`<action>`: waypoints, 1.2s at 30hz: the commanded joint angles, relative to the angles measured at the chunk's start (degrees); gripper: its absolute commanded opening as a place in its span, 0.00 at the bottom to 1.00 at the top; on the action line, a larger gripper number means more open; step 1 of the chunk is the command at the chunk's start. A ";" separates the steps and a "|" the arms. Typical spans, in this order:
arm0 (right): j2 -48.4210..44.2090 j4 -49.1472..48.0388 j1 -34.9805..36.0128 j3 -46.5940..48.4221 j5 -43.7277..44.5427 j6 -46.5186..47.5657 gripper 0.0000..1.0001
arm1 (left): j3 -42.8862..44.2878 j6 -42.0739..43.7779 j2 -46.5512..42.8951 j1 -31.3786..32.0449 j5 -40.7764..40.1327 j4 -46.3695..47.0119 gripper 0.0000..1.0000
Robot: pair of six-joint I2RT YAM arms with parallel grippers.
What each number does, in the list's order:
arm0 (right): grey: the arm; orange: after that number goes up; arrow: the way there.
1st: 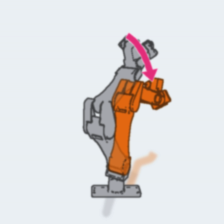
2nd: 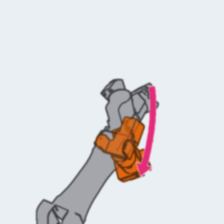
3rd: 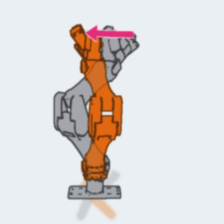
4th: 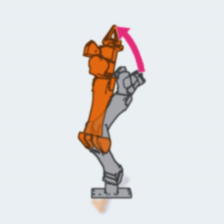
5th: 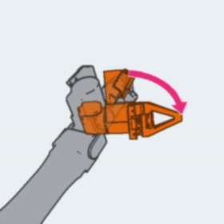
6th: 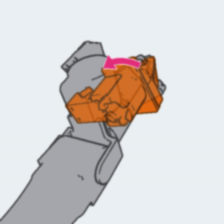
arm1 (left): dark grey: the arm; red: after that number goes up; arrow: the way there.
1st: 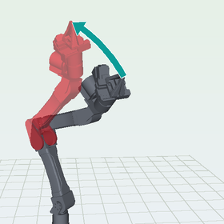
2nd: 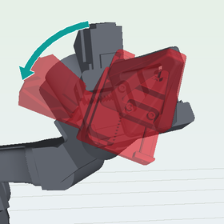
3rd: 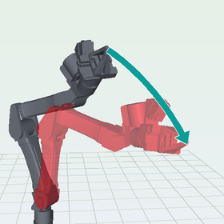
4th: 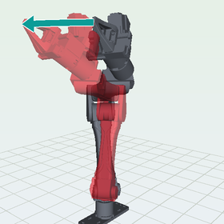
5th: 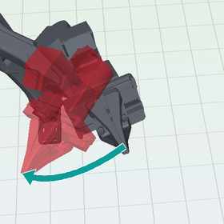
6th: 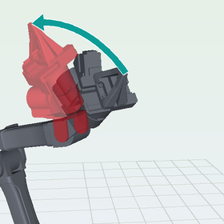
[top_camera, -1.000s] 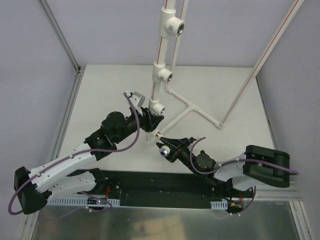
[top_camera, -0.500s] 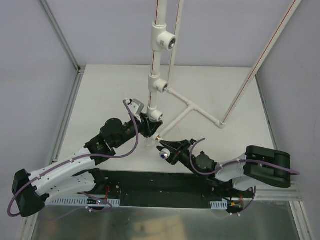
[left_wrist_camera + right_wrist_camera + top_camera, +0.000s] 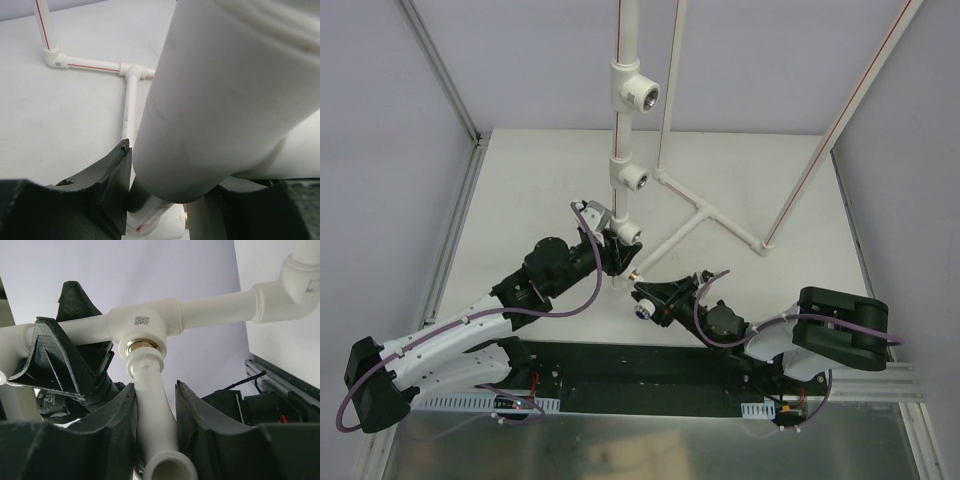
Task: Install the water faucets
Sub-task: Install the water faucet onto the adaptor.
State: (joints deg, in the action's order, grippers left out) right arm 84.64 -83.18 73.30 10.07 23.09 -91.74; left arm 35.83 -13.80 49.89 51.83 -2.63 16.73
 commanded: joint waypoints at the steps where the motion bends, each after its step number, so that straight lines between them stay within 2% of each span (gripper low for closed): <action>1: 0.71 3.35 0.62 5.40 -7.62 12.54 0.00 | 0.64 -10.10 1.97 6.08 11.86 -1.08 0.00; 5: -4.64 13.18 0.88 6.72 -6.84 19.39 0.00 | 1.25 -10.10 2.49 7.05 10.37 -2.23 0.00; 11: -14.93 36.04 2.20 11.11 -2.36 35.21 0.00 | 1.26 -9.84 2.58 8.19 9.14 -2.58 0.00; 13: -16.70 38.96 2.20 11.47 -1.21 39.08 0.00 | 1.43 -9.84 2.76 8.46 8.96 -2.49 0.00; 16: -16.88 39.85 2.20 11.29 -0.77 43.39 0.00 | 1.96 -9.93 3.20 8.90 8.70 -2.67 0.00; 21: -12.32 32.13 2.38 9.63 -0.68 48.84 0.00 | 2.66 -10.28 3.90 9.77 7.73 -2.58 0.00; 24: -10.90 32.80 3.08 10.93 0.11 52.97 0.00 | 2.84 -10.19 4.25 10.48 7.12 -2.76 0.00; 29: -12.48 40.90 6.85 14.72 6.43 61.67 0.00 | 3.45 -9.93 4.78 11.62 5.19 -3.98 0.00; 36: -11.35 35.30 10.02 11.65 14.43 70.64 0.00 | 5.03 -9.84 5.92 12.41 4.74 -5.57 0.00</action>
State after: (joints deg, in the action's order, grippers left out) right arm 69.69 -48.60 80.71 20.27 41.56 -30.72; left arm 37.15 -12.99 52.47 57.43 -15.49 13.32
